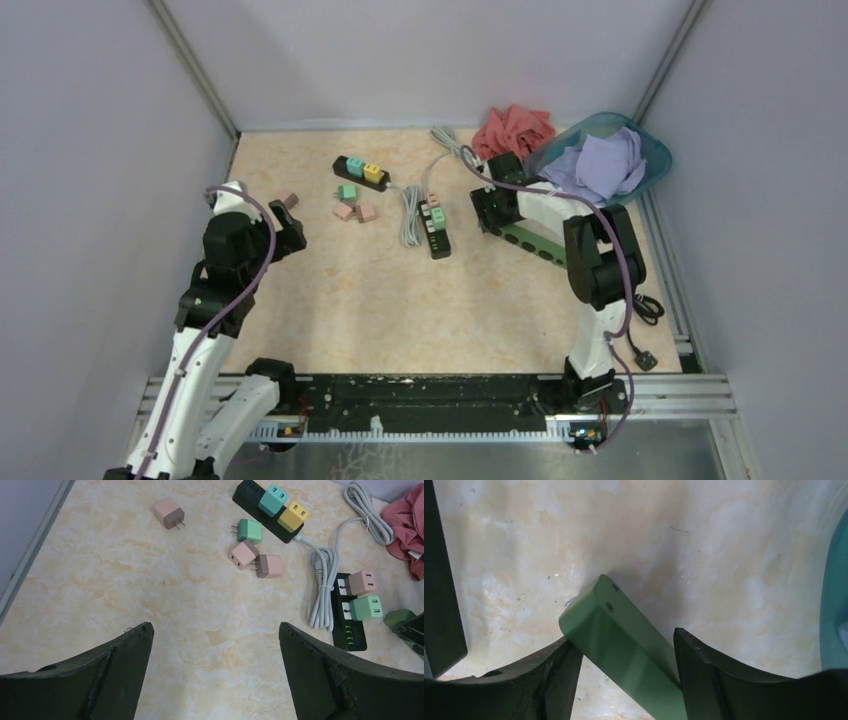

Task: Insert the plug
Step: Pick up the socket from the center of the board, then place the socket at the center of the board.

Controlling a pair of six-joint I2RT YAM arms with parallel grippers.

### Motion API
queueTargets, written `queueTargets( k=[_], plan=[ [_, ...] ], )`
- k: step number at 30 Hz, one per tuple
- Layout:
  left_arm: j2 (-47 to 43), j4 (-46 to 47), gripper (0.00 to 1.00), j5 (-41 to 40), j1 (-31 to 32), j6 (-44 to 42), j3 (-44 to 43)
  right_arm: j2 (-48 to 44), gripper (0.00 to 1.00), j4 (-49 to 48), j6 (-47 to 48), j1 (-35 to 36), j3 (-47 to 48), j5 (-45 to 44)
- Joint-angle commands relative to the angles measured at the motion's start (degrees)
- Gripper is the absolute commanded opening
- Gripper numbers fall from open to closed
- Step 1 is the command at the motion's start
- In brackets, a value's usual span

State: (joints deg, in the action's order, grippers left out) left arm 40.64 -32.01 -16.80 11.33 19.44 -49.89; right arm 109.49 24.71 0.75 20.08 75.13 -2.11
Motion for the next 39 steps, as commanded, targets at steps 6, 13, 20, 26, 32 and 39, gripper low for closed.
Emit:
queueTargets(
  k=[6, 13, 20, 26, 32, 39],
  plan=[
    [0.4, 1.6, 1.0, 2.3, -0.9, -0.8, 0.4, -3.2, 0.31, -1.8, 0.9, -0.1, 1.6, 5.1],
    [0.6, 1.8, 1.0, 3.1, -1.2, -0.9, 0.5, -10.4, 0.15, -3.4, -3.1, 0.0, 0.0, 6.8],
    [0.6, 3.0, 1.0, 7.1, -1.5, -1.4, 0.7, -22.1, 0.0, -8.7, -10.9, 1.0, -3.6, 7.1],
    [1.4, 4.5, 1.0, 13.0, -1.5, -2.7, 0.4, -31.0, 0.0, -20.1, -20.5, 5.7, -10.5, 7.1],
    [1.2, 6.7, 1.0, 20.2, -1.5, -2.4, 1.4, -33.3, 0.0, -27.4, -23.9, 11.0, -12.3, 10.6],
    [1.8, 7.1, 1.0, 21.2, -1.5, -2.3, 1.6, -23.7, 0.0, -25.8, -20.5, 15.4, -6.5, 26.9]
  ],
)
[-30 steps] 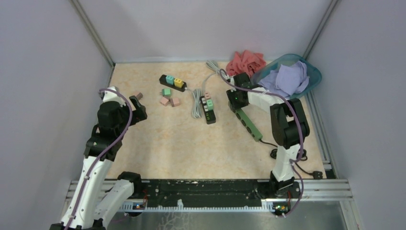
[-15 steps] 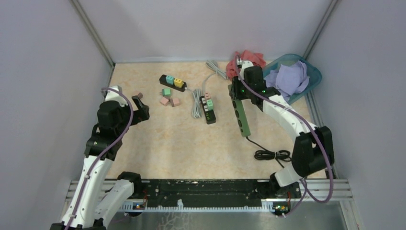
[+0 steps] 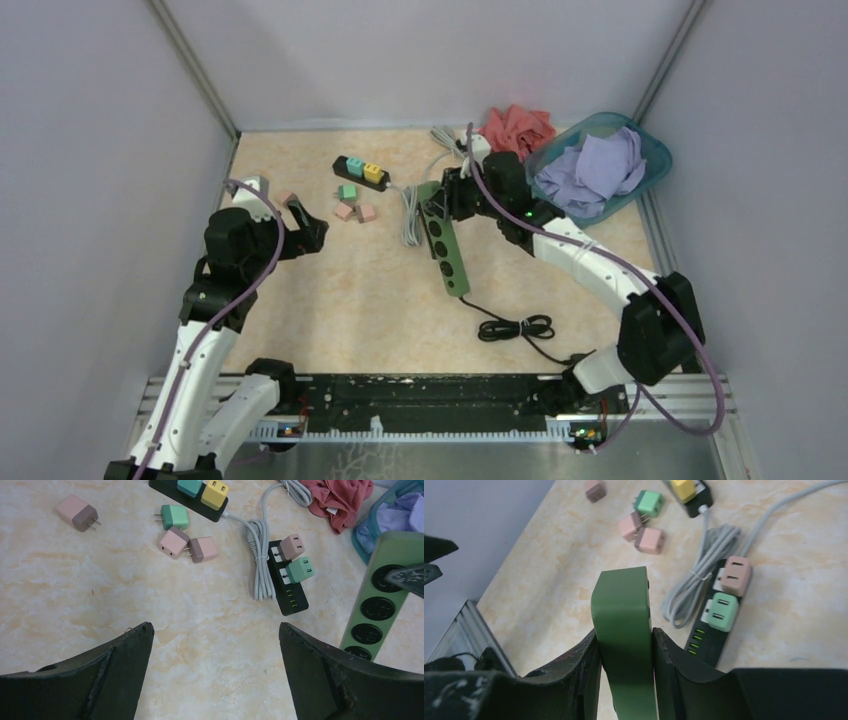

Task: Insert the plug
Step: Place the socket at the center of the board.

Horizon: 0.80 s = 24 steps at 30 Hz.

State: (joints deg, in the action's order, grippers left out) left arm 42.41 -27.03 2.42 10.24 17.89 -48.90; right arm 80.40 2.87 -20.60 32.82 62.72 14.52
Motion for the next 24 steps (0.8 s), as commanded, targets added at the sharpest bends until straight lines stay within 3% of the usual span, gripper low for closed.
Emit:
queueTargets(
  k=[1, 5, 16, 19, 24],
  plan=[
    [0.1, 1.9, 1.0, 1.7, -0.4, -0.7, 0.7, 7.0, 0.0, -2.5, 2.6, 3.8, 7.0, 11.4],
    [0.5, 1.4, 1.0, 0.3, -0.4, -0.6, 0.7, 14.7, 0.0, 4.0, 7.8, 7.4, 10.8, 15.6],
    [2.1, 0.0, 1.0, -0.7, -1.3, -0.4, 0.5, 33.8, 0.01, 9.7, 13.2, 14.6, 18.4, 21.6],
    [2.2, -0.1, 1.0, -0.6, -1.6, -0.3, 0.5, 36.5, 0.08, 9.6, 13.4, 14.8, 18.6, 20.1],
    [2.5, -0.1, 1.0, 0.0, -2.2, -0.3, 0.5, 36.2, 0.33, 9.3, 14.5, 14.8, 17.7, 13.7]
  ],
)
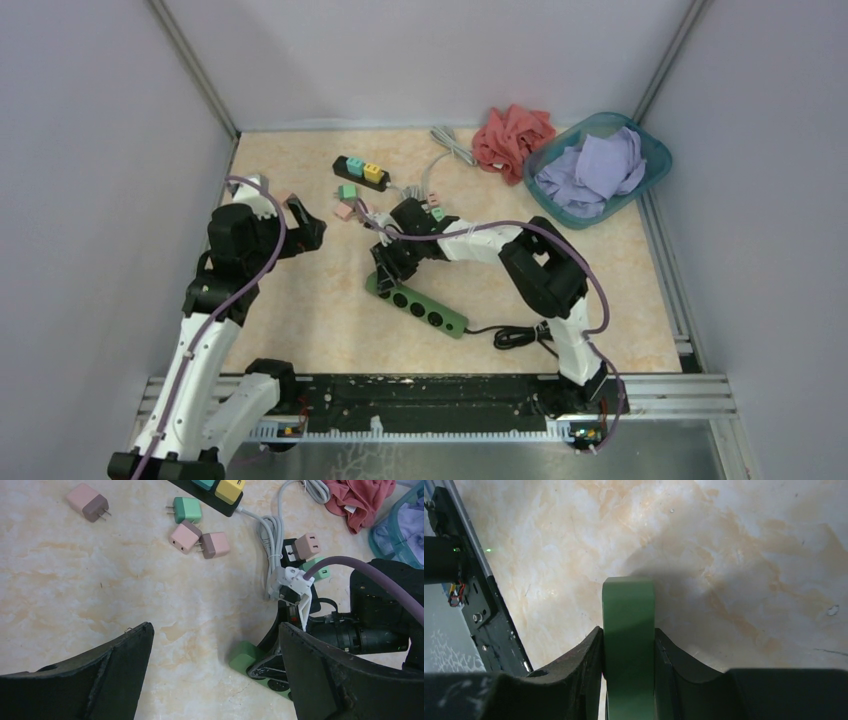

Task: Insert the plug
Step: Place the socket at the center of the board.

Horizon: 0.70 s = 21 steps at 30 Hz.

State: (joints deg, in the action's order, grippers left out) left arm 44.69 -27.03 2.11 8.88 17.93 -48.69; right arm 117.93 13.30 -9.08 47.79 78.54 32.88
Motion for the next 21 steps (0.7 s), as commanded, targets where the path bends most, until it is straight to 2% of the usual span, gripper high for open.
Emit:
queueTargets(
  k=[1, 7, 15, 21],
  plan=[
    [0.3, -0.1, 1.0, 0.4, -0.9, -0.4, 0.3, -1.7, 0.36, -0.9, 3.2, -0.2, 1.8, -6.3],
    [0.7, -0.2, 1.0, 1.0, -1.7, -0.3, 0.4, -5.5, 0.51, 0.0, 4.7, -0.1, 1.0, -13.3],
    [1.6, -0.2, 1.0, 1.7, -2.4, -0.2, 0.5, -13.0, 0.57, 0.2, 5.9, -0.2, -3.1, -19.1],
    [2.6, -0.2, 1.0, 2.5, -2.9, 0.0, 0.5, -20.0, 0.66, -1.0, 5.7, 0.7, -9.0, -21.3]
  ],
)
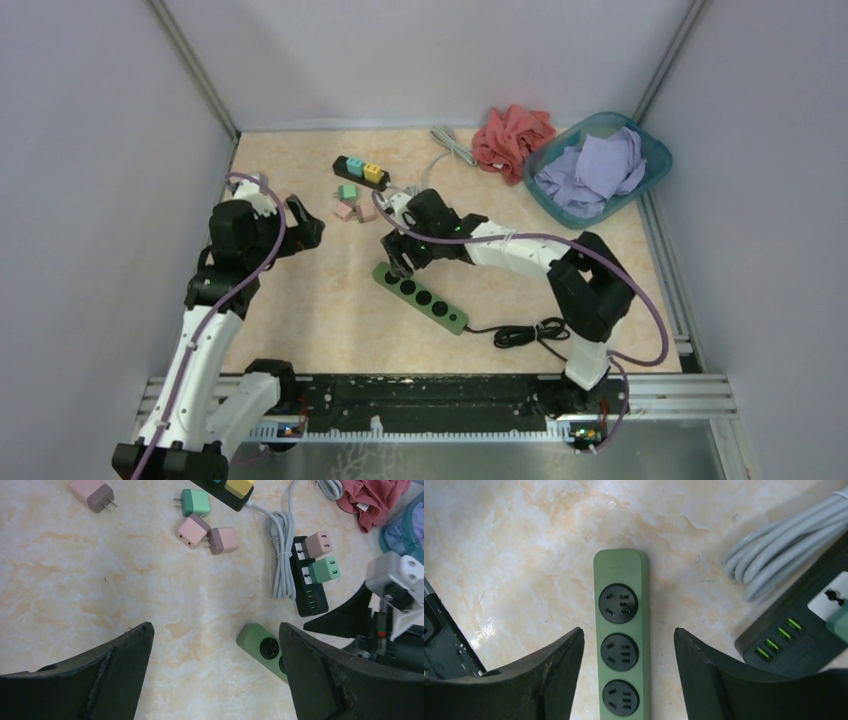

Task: Insert the plug
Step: Place the socket at the center of the board.

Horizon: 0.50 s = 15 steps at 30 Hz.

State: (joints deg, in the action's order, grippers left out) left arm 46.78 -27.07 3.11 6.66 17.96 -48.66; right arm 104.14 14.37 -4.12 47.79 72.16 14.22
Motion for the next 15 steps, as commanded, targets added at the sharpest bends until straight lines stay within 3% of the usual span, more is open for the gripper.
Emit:
queueTargets(
  k=[1, 5, 15],
  plan=[
    [0.7, -0.2, 1.0, 1.7, -0.7, -0.1, 0.5, -7.4, 0.68, -2.4, 0.7, 1.0, -3.7, -3.0],
    [2.0, -0.3, 1.0, 1.6, -1.0, 0.2, 0.4, -12.6, 0.75, -4.7, 0.3, 1.3, -8.8, -6.0],
    [11.0, -1.9, 1.0, 0.8, -1.0, 3.6, -2.2, -28.6, 0.97, -18.8, -0.4, 1.3, -26.9, -24.6]
  ],
)
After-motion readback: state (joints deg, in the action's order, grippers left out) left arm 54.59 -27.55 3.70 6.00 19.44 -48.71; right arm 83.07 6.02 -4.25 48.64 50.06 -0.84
